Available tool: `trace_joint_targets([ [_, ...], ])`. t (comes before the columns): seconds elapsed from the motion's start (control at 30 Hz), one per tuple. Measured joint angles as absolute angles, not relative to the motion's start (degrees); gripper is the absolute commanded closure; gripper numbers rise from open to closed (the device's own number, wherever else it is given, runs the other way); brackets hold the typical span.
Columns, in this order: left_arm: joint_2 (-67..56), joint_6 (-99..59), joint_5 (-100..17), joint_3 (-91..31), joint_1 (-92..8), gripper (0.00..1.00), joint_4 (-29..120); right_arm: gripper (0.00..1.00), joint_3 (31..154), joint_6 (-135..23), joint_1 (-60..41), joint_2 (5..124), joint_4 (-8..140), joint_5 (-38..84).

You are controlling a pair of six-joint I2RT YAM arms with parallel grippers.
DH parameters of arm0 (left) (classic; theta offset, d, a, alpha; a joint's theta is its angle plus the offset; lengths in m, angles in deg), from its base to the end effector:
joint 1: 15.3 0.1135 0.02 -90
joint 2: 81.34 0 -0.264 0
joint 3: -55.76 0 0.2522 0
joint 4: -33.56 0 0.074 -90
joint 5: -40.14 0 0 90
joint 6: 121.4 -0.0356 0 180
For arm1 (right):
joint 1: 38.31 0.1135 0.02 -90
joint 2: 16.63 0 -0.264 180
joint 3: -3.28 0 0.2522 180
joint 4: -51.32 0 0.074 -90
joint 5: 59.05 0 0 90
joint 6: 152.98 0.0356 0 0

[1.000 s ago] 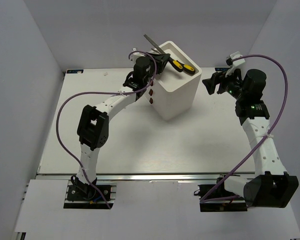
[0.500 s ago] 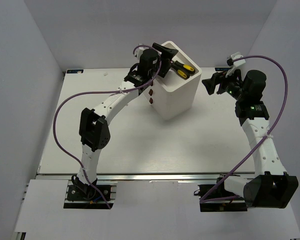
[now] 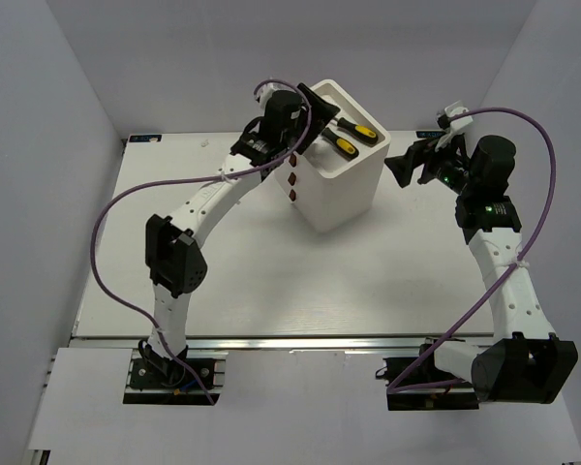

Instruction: Sort the tools into containers

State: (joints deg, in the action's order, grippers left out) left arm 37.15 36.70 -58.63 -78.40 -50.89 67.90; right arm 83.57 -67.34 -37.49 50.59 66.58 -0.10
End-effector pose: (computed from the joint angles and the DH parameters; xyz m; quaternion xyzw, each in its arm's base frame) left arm 0.4034 -0.2820 0.3787 -0.2695 0.7652 -0.4188 0.4080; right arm 0.2676 0.0222 0.4099 -0.2168 0.6851 0.1721 0.6738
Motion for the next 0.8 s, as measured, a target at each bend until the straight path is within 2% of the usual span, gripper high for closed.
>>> trace_joint_targets([
  [0.1,31.49,30.14,-59.11,-73.37,-50.58,0.02,67.81,0.11,83.57,-66.71,-37.49,50.77,66.56,-2.13],
  [0.27,16.46,24.48,-56.84,-56.39,-48.31,0.02,60.86,0.11,83.63,-65.38,-37.49,52.06,66.69,-3.25],
  [0.4,12.04,17.46,-55.38,-53.07,-45.64,0.02,58.77,0.11,84.94,-64.66,-37.49,53.31,69.12,-2.52],
  [0.53,8.48,8.35,-55.13,-49.31,-45.51,0.02,59.75,0.11,88.64,-64.72,-37.49,54.18,74.97,2.46],
  [0.8,-11.83,-2.82,-55.00,-23.69,-45.84,0.02,59.01,0.11,88.07,-66.62,-37.49,52.52,84.83,12.60],
])
